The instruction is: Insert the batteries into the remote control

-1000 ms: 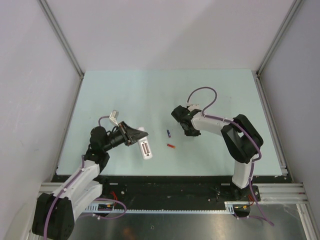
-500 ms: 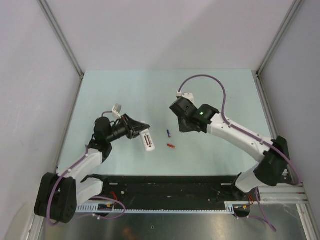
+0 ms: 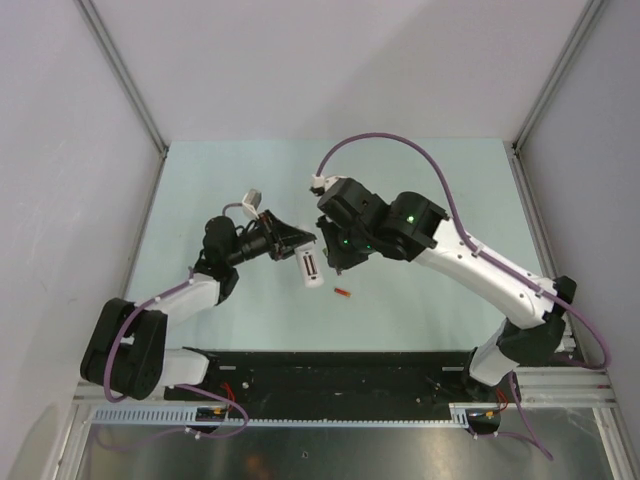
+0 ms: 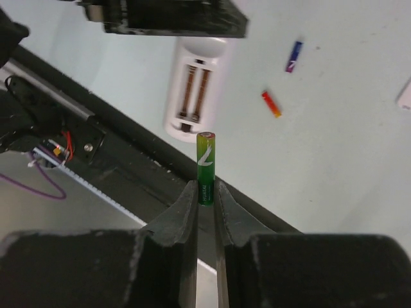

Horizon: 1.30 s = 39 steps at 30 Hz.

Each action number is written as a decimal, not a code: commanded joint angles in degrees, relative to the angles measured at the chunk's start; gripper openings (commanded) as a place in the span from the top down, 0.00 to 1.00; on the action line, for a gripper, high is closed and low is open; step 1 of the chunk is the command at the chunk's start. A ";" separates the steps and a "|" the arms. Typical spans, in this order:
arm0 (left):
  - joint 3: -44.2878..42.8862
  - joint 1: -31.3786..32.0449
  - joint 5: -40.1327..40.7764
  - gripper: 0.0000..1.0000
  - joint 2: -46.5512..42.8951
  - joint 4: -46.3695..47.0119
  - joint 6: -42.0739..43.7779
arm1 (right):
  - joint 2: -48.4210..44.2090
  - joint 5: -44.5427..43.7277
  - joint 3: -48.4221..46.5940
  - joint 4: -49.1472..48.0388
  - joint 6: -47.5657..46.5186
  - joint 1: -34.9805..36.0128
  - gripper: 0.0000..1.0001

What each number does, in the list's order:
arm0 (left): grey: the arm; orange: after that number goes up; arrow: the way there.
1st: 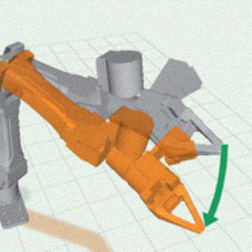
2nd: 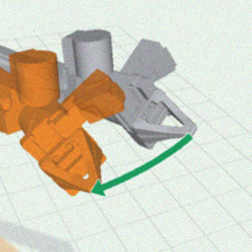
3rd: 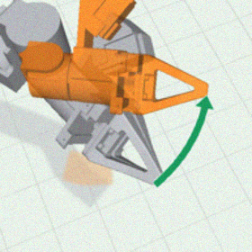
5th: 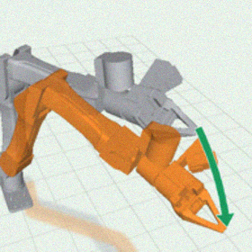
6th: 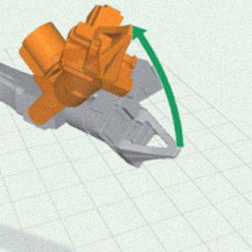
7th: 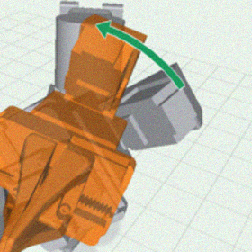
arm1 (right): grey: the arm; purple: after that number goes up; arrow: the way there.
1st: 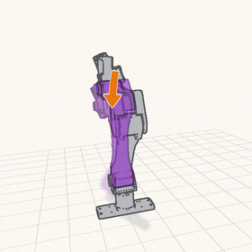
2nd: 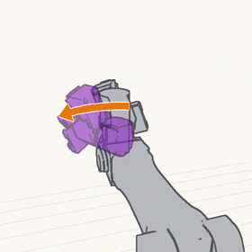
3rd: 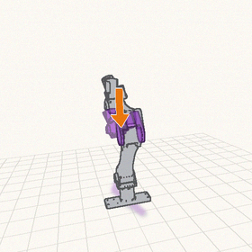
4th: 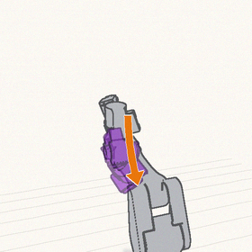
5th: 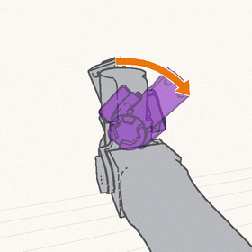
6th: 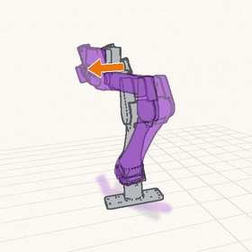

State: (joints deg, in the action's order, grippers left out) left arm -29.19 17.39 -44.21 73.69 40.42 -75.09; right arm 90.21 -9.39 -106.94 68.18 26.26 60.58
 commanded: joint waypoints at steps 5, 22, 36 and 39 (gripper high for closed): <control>-1.31 2.74 -1.06 1.00 1.02 7.91 -1.81 | 8.04 11.67 -7.23 5.29 -2.18 0.42 1.00; 1.24 2.92 0.08 1.00 -0.21 8.62 -4.10 | 14.11 13.60 -12.33 9.16 0.90 -2.48 1.00; 1.86 3.44 0.96 1.00 -1.44 8.71 -4.80 | 15.96 13.87 -12.42 8.63 1.07 -3.45 1.00; 2.03 3.53 1.05 1.00 -1.53 8.79 -4.72 | 16.83 13.87 -13.30 8.90 1.16 -3.45 1.00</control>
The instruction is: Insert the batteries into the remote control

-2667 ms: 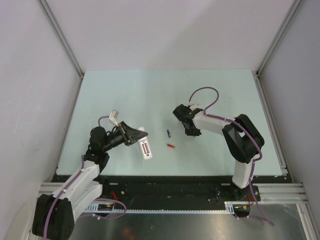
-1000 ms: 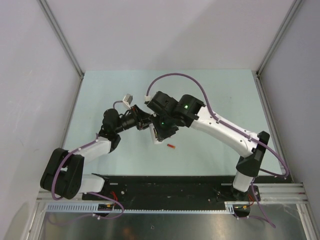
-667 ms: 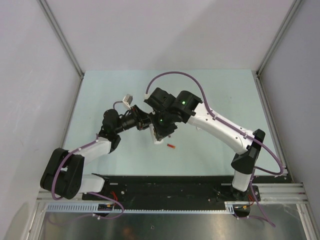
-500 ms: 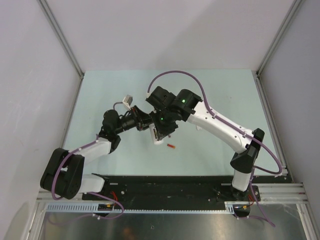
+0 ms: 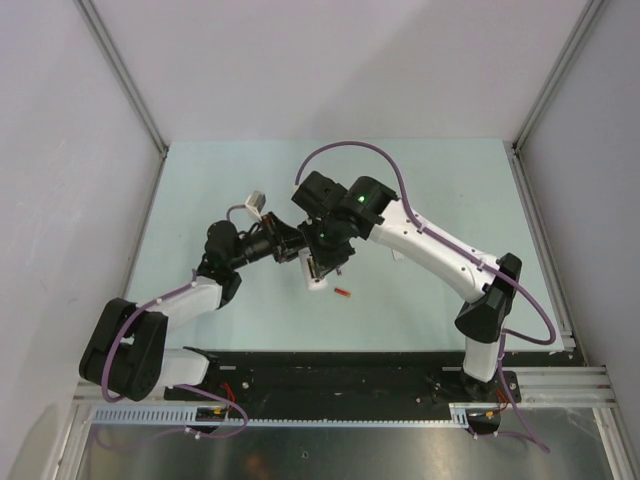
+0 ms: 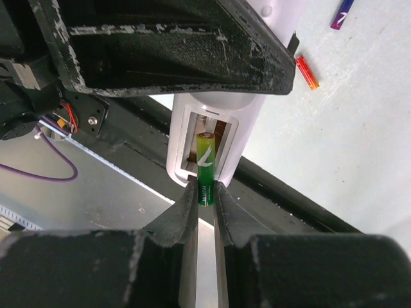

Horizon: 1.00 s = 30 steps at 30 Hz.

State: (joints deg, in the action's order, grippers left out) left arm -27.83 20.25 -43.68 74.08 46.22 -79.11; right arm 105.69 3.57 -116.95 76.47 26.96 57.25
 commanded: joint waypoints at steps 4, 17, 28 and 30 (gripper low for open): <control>0.50 0.93 0.79 1.00 -2.01 2.91 -0.61 | 1.98 1.00 -3.73 0.44 0.55 -0.30 1.00; 0.24 1.55 1.40 1.00 -2.89 2.92 -0.87 | 1.80 -1.29 -1.97 -2.54 3.18 -0.57 1.00; 0.68 1.90 1.32 1.00 -3.68 3.09 -0.87 | 1.27 -3.49 0.49 -5.98 4.42 -0.48 1.00; 0.59 1.90 1.32 1.00 -3.77 3.00 -0.96 | 1.36 -3.49 0.58 -5.98 4.50 -0.39 1.00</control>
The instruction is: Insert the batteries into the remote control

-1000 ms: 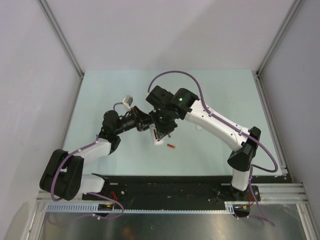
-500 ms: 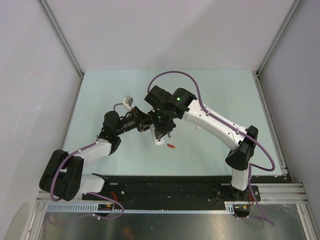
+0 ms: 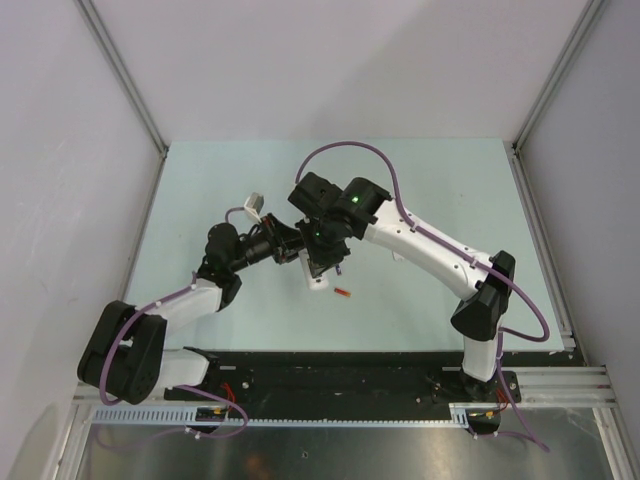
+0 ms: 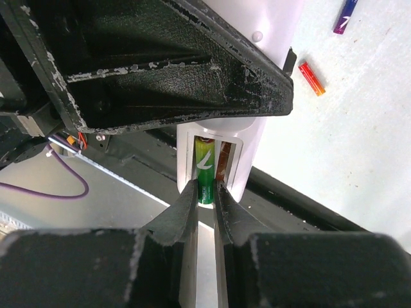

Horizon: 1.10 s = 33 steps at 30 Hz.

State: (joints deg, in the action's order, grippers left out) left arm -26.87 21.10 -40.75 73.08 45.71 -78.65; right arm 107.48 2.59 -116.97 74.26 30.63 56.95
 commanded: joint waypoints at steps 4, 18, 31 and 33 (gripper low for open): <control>-0.28 1.05 -1.35 1.00 -2.77 3.50 -1.59 | -0.43 -4.08 0.51 -3.86 0.66 0.18 1.00; -0.73 1.05 -1.08 1.00 -2.77 3.59 -2.03 | -0.96 -5.23 1.30 -2.72 0.92 0.71 0.77; -0.99 1.05 -0.91 1.00 -2.33 3.59 -1.77 | -1.75 -6.11 0.51 -2.02 1.62 0.53 0.67; -0.81 1.05 -0.91 1.00 -2.15 3.68 -1.77 | -1.84 -6.11 0.25 -1.93 1.71 0.62 0.66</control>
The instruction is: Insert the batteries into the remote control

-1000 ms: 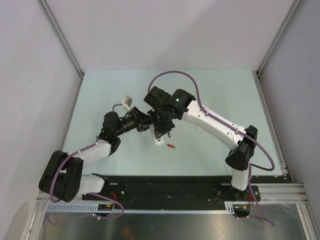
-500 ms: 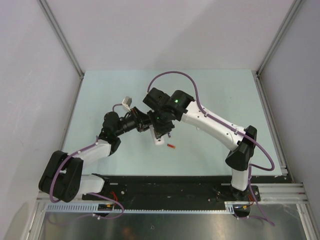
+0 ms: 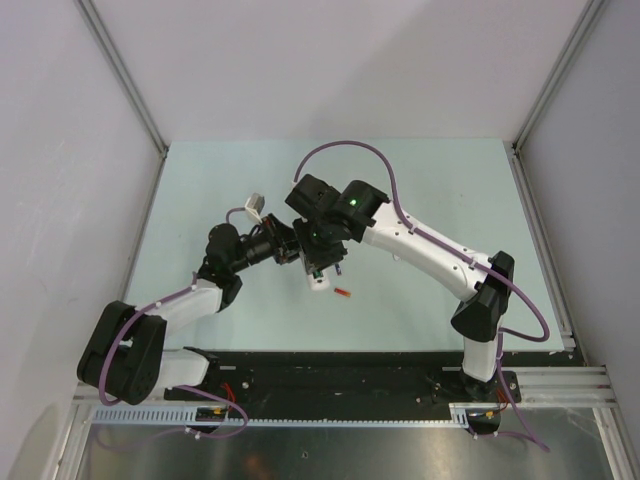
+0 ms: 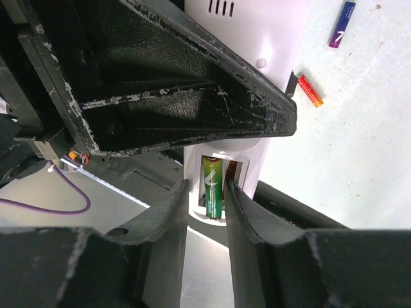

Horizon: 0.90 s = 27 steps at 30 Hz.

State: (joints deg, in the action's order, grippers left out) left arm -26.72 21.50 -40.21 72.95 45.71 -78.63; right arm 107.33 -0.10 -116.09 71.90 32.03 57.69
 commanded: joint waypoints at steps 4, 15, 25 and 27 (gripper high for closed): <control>-1.14 0.57 -1.37 1.00 -2.11 3.68 -1.79 | -2.03 -3.51 -0.54 0.87 0.66 0.23 0.66; -0.88 0.65 -0.75 1.00 -2.28 3.77 -1.70 | -3.18 -1.66 0.43 -0.09 2.51 0.23 0.71; -0.44 0.57 -0.58 1.00 -2.55 3.77 -1.53 | -3.97 1.05 1.31 -1.85 4.35 0.05 0.67; -0.35 0.65 -0.49 1.00 -2.55 3.77 -1.53 | -4.32 2.03 1.92 -2.64 4.79 -0.12 0.67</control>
State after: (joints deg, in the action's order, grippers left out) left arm -26.72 21.76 -40.27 72.34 45.91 -79.13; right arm 106.15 -0.10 -115.09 70.89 35.33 57.89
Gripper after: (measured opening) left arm 0.290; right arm 0.328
